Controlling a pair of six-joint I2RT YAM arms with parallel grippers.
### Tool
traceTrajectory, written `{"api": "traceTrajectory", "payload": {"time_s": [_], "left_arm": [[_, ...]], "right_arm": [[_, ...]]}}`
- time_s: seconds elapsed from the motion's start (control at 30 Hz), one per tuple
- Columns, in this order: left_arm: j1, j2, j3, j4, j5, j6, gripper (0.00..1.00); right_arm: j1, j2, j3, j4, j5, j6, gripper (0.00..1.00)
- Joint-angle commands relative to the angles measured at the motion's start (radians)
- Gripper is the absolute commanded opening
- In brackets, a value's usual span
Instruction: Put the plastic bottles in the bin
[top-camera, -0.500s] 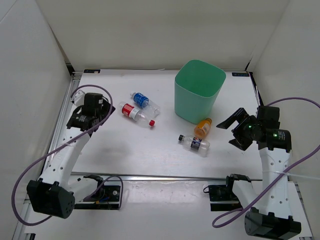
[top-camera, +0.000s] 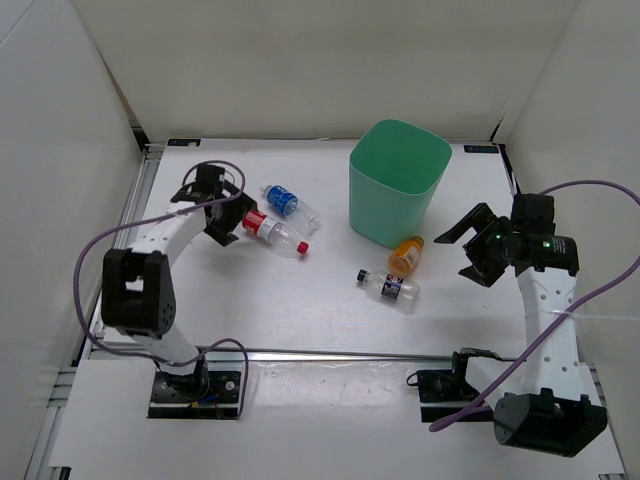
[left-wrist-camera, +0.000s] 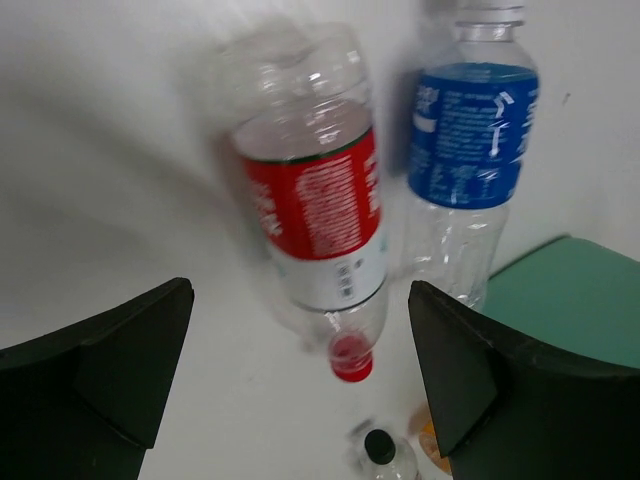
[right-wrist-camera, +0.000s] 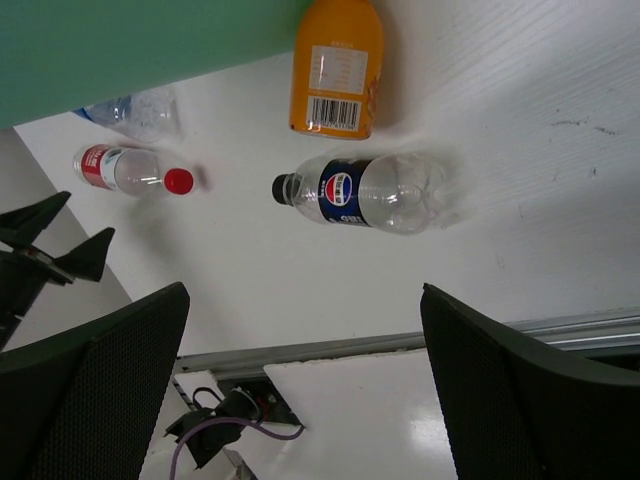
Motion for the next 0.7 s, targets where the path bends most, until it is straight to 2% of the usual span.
{"api": "traceTrajectory", "payload": {"time_s": [0.0, 0.27, 0.57, 0.67], "left_arm": [[-0.021, 0.078, 0.105, 0.059, 0.052, 0.037, 1.0], [-0.049, 0.293, 0.247, 0.059, 0.067, 0.096, 1.0], [-0.049, 0.397, 0.211, 0.059, 0.078, 0.095, 1.0], [-0.049, 0.426, 0.202, 0.059, 0.109, 0.095, 0.81]], "right_arm": [[-0.007, 0.002, 0.051, 0.038, 0.035, -0.028, 1.0], [-0.007, 0.041, 0.13, 0.029, 0.075, -0.06, 1.0], [-0.007, 0.06, 0.173, -0.018, 0.184, -0.082, 1.0], [-0.007, 0.06, 0.173, -0.027, 0.184, -0.082, 1.0]]}}
